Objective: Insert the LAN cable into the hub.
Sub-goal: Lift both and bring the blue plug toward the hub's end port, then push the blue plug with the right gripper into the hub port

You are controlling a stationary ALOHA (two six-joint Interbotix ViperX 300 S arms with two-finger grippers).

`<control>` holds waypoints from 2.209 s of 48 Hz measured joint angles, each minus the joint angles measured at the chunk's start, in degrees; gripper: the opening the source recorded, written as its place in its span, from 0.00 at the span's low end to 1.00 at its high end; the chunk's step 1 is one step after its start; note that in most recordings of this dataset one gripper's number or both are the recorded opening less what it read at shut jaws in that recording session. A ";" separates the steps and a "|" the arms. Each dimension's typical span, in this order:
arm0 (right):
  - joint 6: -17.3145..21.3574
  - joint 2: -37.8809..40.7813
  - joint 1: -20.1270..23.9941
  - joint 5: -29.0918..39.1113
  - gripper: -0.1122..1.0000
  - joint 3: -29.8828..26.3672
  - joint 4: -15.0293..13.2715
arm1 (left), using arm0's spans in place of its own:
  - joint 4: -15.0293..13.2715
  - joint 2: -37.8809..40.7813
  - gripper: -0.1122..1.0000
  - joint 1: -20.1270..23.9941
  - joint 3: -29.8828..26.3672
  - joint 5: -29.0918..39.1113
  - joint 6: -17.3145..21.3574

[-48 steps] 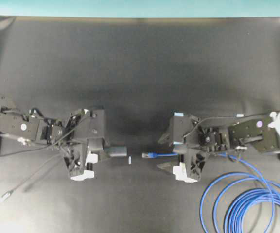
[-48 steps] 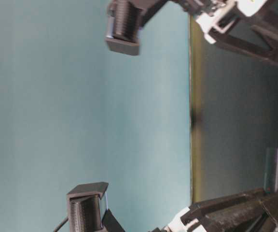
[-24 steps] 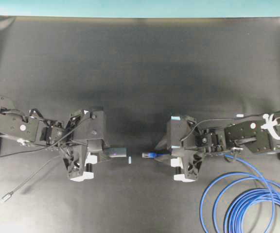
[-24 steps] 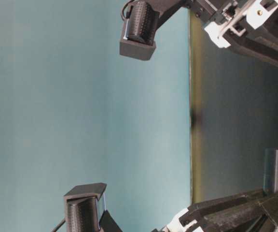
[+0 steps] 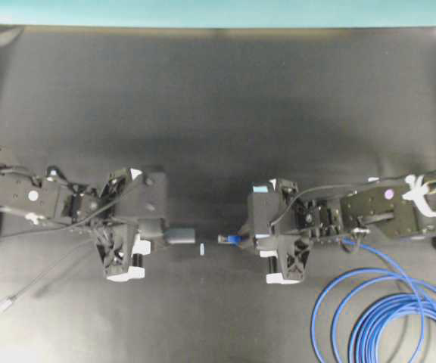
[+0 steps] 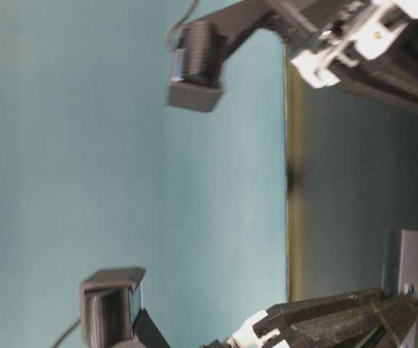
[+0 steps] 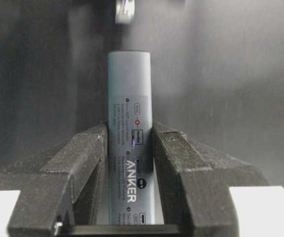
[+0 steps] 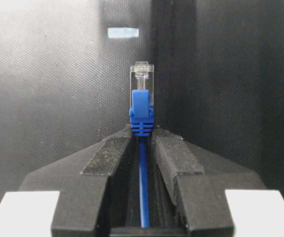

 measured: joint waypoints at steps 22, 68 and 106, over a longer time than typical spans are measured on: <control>-0.09 -0.62 0.00 3.78 0.20 -5.45 0.00 | 0.00 0.53 0.35 1.32 -3.25 3.78 3.60; -0.26 -0.26 -1.14 4.04 0.20 -5.54 0.09 | 0.00 2.29 0.35 1.23 -5.27 4.48 5.27; -0.62 0.18 -1.05 4.92 0.20 -6.33 0.09 | 0.00 5.45 0.35 2.72 -10.46 10.55 8.00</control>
